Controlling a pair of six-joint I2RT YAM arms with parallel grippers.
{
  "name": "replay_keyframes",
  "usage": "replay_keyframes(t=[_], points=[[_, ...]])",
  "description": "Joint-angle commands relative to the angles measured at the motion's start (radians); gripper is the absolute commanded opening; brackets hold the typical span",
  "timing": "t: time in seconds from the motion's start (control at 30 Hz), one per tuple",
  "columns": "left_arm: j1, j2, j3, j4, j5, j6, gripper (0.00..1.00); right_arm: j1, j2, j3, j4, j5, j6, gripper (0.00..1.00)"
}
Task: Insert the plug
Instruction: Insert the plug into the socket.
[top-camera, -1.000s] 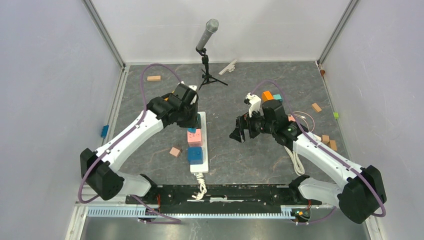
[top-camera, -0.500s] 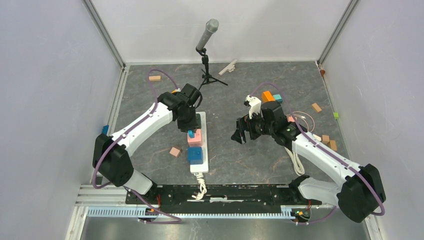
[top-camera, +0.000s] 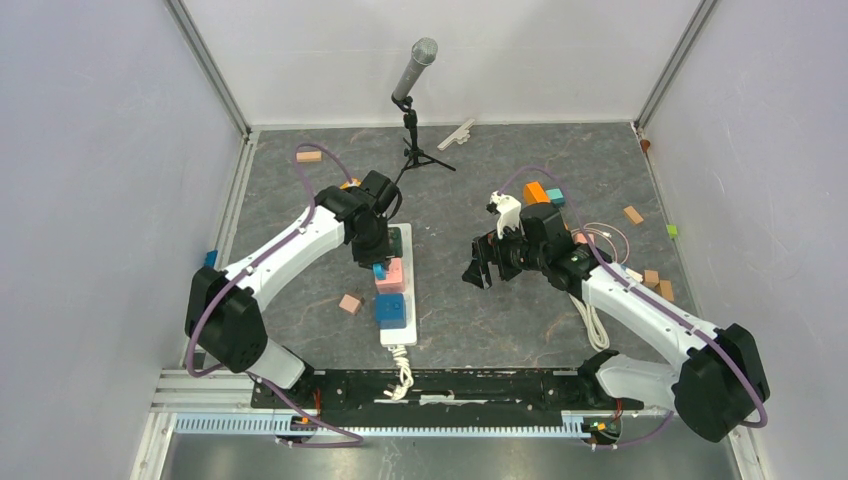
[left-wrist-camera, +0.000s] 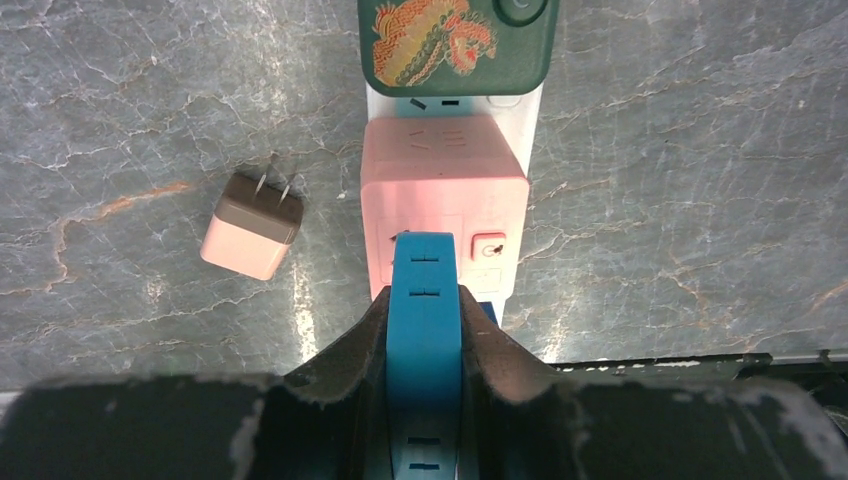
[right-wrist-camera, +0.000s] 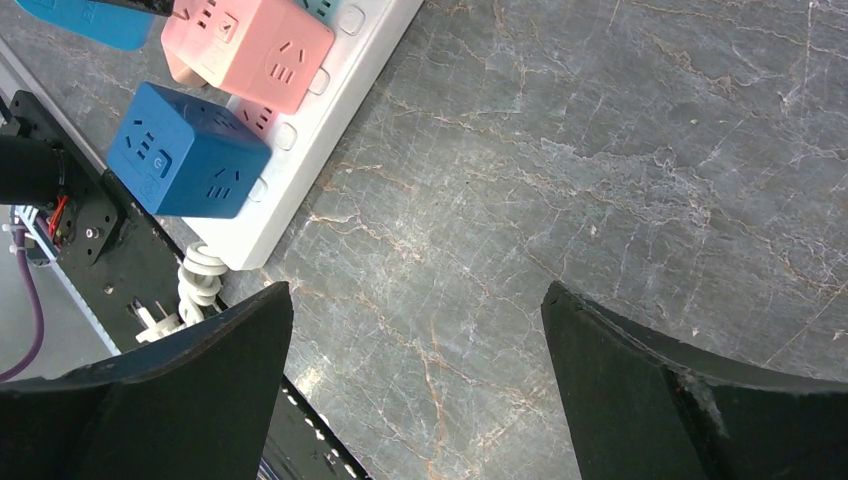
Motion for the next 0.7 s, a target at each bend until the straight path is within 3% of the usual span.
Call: replay_keyframes(t=[0.0,0.67], points=[[0.003,-0.021,-0.024,0.026,0.022,-0.035,0.02,-0.003,0.006,-0.001,0.014,0.003,-0.013,0.98],[0.003,-0.022,-0.028,0.079,0.033,-0.014,0.02,-0.003,-0.006,-0.009,0.014,0.021,-0.01,0.98]])
